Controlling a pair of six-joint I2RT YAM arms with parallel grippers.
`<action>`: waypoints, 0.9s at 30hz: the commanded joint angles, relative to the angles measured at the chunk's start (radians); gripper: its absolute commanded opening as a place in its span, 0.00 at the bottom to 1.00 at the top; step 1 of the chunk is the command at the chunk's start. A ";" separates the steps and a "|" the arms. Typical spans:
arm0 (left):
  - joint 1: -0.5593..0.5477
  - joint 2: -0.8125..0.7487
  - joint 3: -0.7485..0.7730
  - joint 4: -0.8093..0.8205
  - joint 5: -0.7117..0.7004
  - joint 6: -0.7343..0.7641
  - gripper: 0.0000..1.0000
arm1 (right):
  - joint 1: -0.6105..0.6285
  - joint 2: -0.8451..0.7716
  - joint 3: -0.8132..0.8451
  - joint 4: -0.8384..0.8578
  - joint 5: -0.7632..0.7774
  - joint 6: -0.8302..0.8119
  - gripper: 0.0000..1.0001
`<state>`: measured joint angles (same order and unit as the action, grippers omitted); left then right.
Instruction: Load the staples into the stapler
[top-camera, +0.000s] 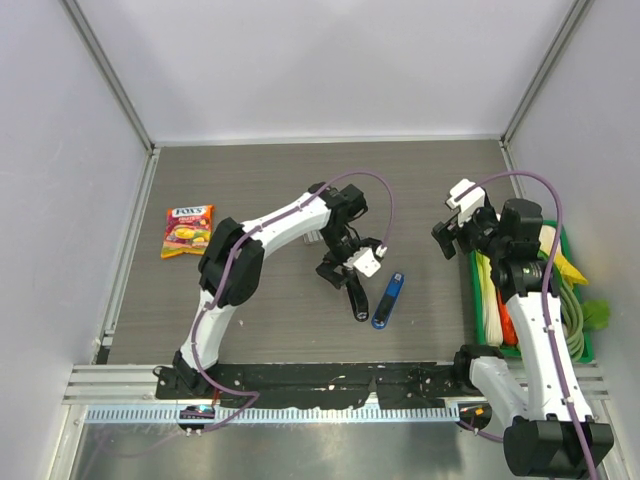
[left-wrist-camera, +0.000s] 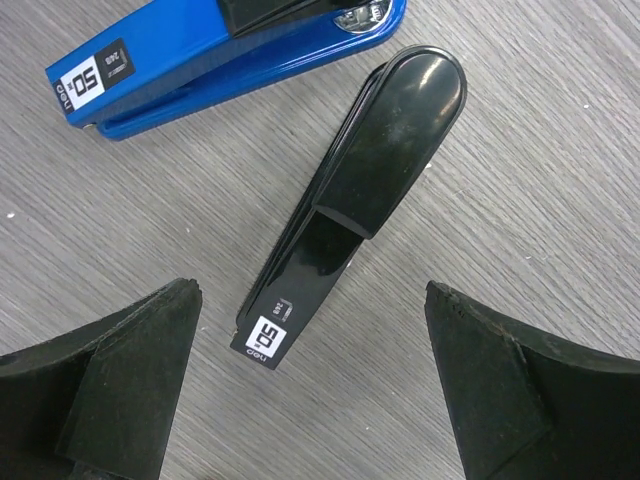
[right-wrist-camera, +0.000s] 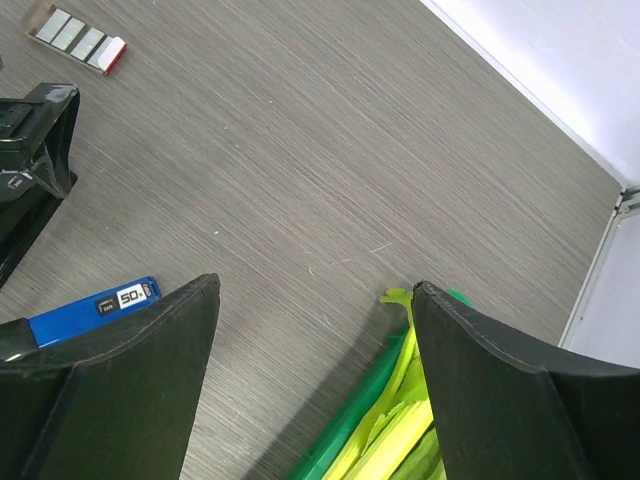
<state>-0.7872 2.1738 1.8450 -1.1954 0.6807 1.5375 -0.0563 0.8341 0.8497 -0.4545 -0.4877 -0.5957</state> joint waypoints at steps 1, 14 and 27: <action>-0.007 0.004 0.002 -0.047 0.026 0.061 0.97 | -0.005 -0.006 -0.006 0.046 -0.031 0.002 0.82; -0.046 0.011 -0.056 0.063 0.062 -0.063 0.67 | -0.011 -0.013 -0.012 0.042 -0.061 0.002 0.82; -0.046 -0.071 -0.219 0.163 0.071 -0.151 0.34 | -0.013 -0.020 -0.017 0.042 -0.078 -0.003 0.82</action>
<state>-0.8310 2.1761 1.6798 -1.0603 0.7300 1.4155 -0.0635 0.8307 0.8337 -0.4492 -0.5400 -0.5964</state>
